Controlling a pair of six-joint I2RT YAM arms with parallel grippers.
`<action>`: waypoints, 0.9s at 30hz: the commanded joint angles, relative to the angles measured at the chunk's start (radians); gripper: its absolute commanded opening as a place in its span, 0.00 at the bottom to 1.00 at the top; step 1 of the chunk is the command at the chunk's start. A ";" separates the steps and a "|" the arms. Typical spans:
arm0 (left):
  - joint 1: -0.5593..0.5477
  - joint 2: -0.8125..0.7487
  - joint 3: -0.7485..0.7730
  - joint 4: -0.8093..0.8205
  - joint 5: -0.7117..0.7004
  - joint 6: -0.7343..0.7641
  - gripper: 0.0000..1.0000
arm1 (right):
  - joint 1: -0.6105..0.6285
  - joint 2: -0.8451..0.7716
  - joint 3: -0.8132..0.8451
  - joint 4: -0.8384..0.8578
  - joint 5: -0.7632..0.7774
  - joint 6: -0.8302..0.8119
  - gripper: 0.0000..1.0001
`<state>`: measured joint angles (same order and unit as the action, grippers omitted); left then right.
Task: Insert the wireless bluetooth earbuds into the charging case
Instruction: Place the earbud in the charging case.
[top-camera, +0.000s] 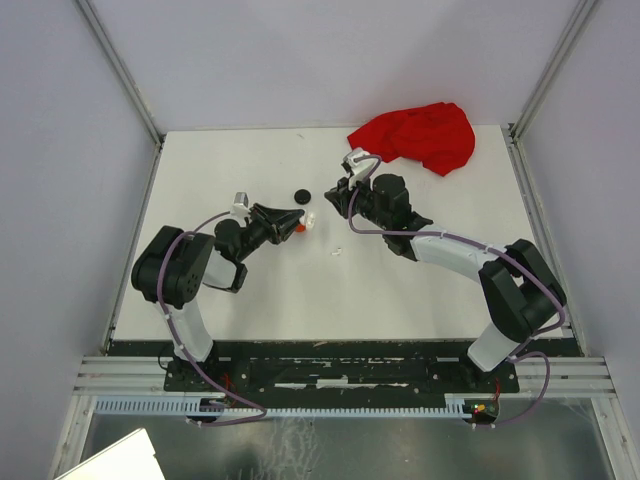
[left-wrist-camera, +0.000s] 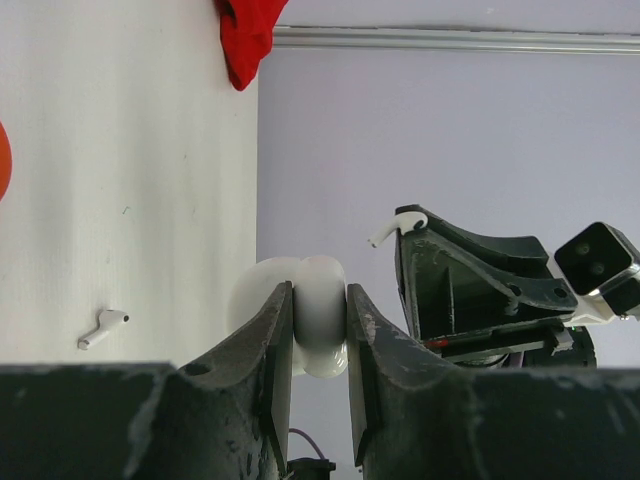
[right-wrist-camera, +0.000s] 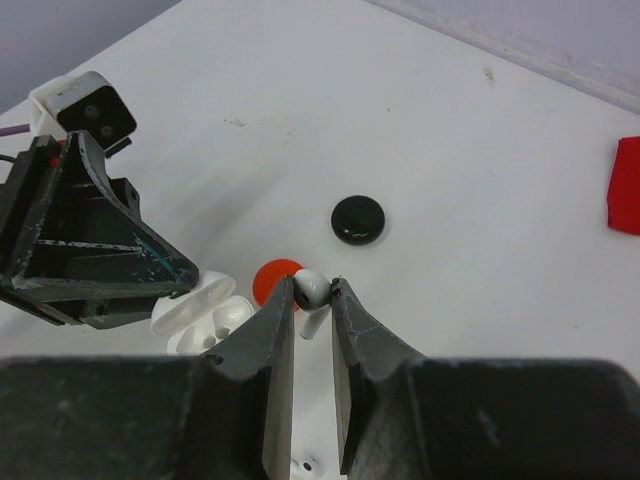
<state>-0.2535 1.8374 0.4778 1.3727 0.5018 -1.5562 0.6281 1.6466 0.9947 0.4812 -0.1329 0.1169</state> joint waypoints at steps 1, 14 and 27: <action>-0.009 0.006 0.031 0.074 0.011 -0.044 0.03 | 0.006 -0.057 0.011 0.097 -0.043 -0.002 0.02; -0.018 0.010 0.023 0.087 0.007 -0.045 0.03 | 0.009 -0.060 0.005 0.106 -0.056 0.002 0.02; -0.018 0.009 0.013 0.104 -0.001 -0.054 0.03 | 0.022 -0.067 0.006 0.091 -0.036 -0.009 0.02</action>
<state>-0.2661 1.8397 0.4831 1.4036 0.5018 -1.5589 0.6353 1.6276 0.9947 0.5301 -0.1799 0.1173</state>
